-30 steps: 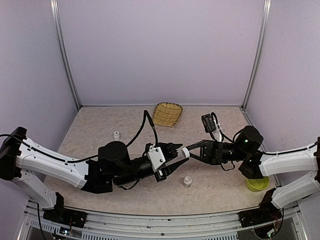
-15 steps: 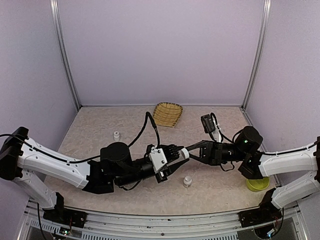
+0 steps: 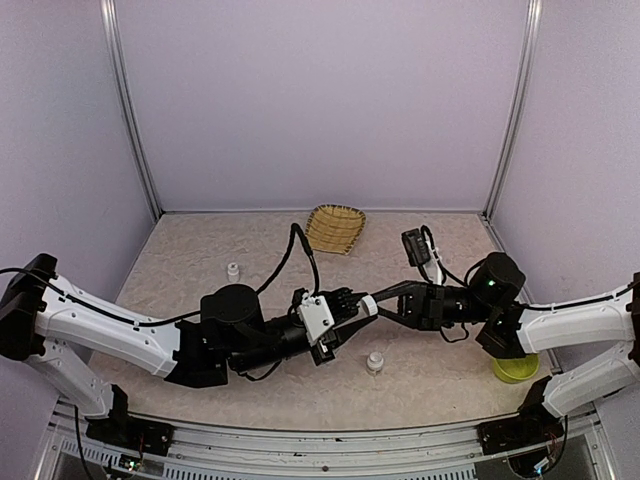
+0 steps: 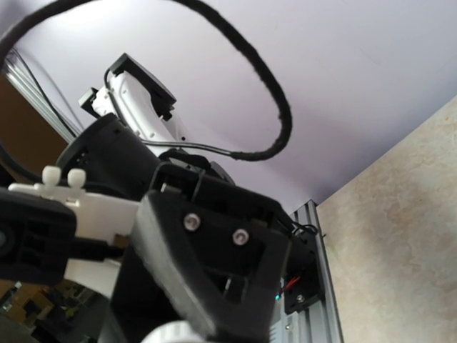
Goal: Sort the pills into containers
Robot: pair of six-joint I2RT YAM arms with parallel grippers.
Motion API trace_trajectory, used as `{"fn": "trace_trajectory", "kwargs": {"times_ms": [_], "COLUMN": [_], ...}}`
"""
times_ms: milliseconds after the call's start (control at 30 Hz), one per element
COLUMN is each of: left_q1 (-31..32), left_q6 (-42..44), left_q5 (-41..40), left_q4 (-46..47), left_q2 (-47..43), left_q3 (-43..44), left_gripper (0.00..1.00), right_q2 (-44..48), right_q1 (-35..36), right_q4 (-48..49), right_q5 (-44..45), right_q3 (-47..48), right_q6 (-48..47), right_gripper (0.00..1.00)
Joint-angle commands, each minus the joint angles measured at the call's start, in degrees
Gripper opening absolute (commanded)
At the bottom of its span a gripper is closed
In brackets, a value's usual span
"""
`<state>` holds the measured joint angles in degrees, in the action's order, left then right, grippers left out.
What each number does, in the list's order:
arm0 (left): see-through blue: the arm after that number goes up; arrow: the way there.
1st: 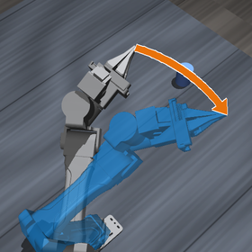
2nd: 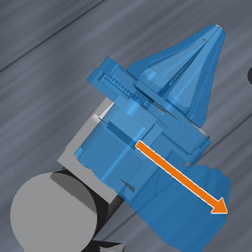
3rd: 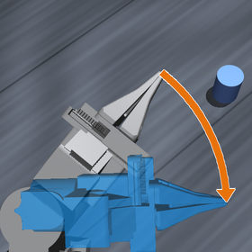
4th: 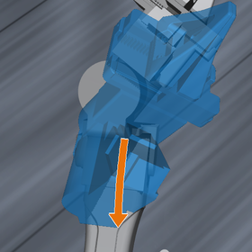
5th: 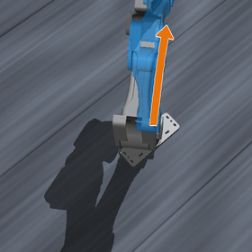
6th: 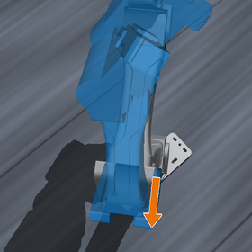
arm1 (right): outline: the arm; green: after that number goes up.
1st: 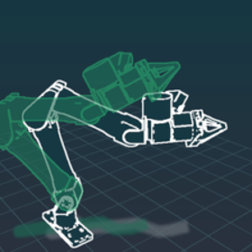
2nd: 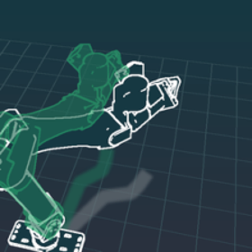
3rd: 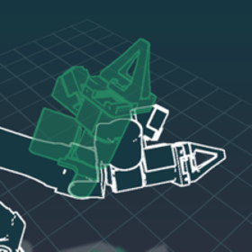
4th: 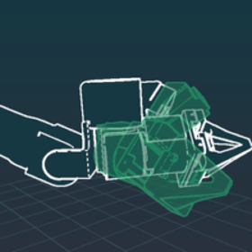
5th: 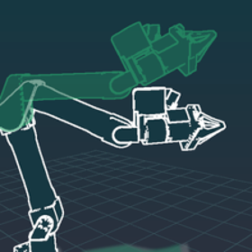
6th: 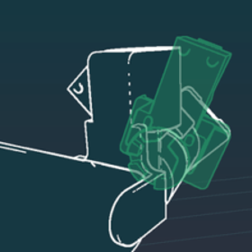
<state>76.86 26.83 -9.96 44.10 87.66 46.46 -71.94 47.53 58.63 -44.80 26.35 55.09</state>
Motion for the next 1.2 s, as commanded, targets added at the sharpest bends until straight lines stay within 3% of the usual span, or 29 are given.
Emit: {"fn": "trace_trajectory", "kwargs": {"times_ms": [0,167,433,733,933,1167], "left_q1": [0.3,0.4,0.3,0.3,-0.1,-3.3], "left_q6": [-1.2,-1.8,-4.1,-8.1,-9.4,-9.2], "left_q5": [0.8,0.6,-0.9,-0.3,2.1,9.4], "left_q4": [-0.1,-1.1,-6.1,-24.0,-39.9,-53.6], "left_q2": [-0.1,-0.4,-2.7,-3.6,2.0,10.8], "left_q3": [1.5,1.2,0.0,4.4,13.3,24.4], "left_gripper": [0.27,0.26,0.26,0.26,0.26,0.26], "right_q2": [-0.7,-0.4,4.6,17.8,24.8,28.9], "right_q1": [0.6,0.6,-0.9,-9.2,-13.5,-14.4], "right_q4": [1.2,-0.7,-11.6,-32.5,-45.4,-51.8], "right_q5": [0.4,1.0,2.7,10.2,16.9,21.4], "right_q3": [0.3,0.3,0.5,-1.6,-1.8,-2.0], "right_q6": [-0.7,-2.1,-7.8,-15.2,-18.8,-20.5], "right_gripper": [0.15,0.31,0.45,0.51,0.53,0.54]}}
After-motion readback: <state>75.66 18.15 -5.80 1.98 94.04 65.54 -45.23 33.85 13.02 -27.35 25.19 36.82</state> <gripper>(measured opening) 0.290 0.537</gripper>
